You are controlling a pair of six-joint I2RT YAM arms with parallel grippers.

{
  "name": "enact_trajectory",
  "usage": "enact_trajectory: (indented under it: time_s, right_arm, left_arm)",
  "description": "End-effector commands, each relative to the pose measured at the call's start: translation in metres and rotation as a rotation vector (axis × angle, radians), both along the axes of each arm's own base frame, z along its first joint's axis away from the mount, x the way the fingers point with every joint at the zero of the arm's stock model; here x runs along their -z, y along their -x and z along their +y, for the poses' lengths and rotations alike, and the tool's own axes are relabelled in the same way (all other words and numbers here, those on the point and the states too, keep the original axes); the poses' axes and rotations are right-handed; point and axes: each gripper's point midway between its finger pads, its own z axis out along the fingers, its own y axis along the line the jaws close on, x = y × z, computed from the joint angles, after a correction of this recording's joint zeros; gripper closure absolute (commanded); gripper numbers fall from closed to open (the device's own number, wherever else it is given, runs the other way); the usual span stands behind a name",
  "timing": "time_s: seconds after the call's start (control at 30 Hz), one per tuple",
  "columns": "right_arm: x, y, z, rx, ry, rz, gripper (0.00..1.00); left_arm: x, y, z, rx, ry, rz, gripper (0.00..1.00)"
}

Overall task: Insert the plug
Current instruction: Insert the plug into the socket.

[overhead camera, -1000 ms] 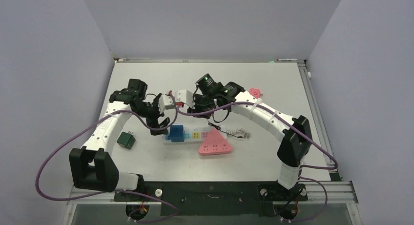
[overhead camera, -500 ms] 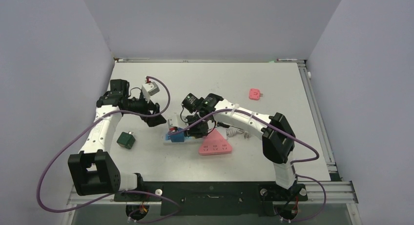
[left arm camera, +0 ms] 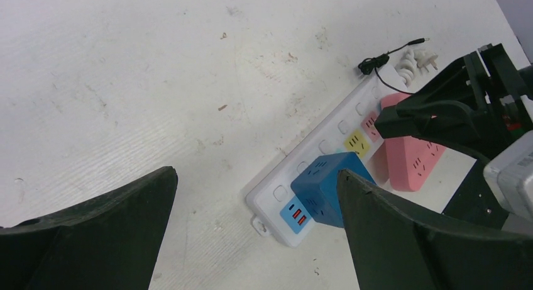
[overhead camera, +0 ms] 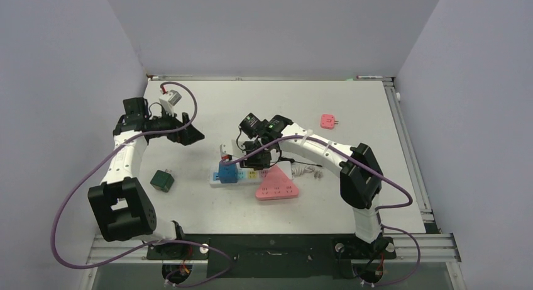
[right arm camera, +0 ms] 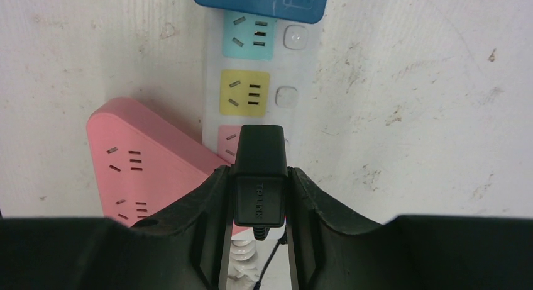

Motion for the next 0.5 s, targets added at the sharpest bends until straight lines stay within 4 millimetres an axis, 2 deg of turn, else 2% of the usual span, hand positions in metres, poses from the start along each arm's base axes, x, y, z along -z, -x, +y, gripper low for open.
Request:
enact_trajectory:
  time_s: [0.0, 0.17, 0.47]
  right_arm:
    - [-0.019, -0.008, 0.018, -0.015, -0.050, -0.053, 0.95]
    - [-0.022, -0.007, 0.027, -0.022, -0.071, -0.056, 0.95]
    - [-0.006, -0.002, 0.034, -0.036, -0.046, -0.022, 0.95]
  left_arm:
    - [-0.023, -0.029, 0.009, -0.072, -0.002, -0.067, 0.04]
    - [-0.002, -0.026, 0.016, -0.088, -0.045, 0.001, 0.04]
    - [0.006, -0.022, 0.022, -0.124, -0.085, 0.008, 0.04]
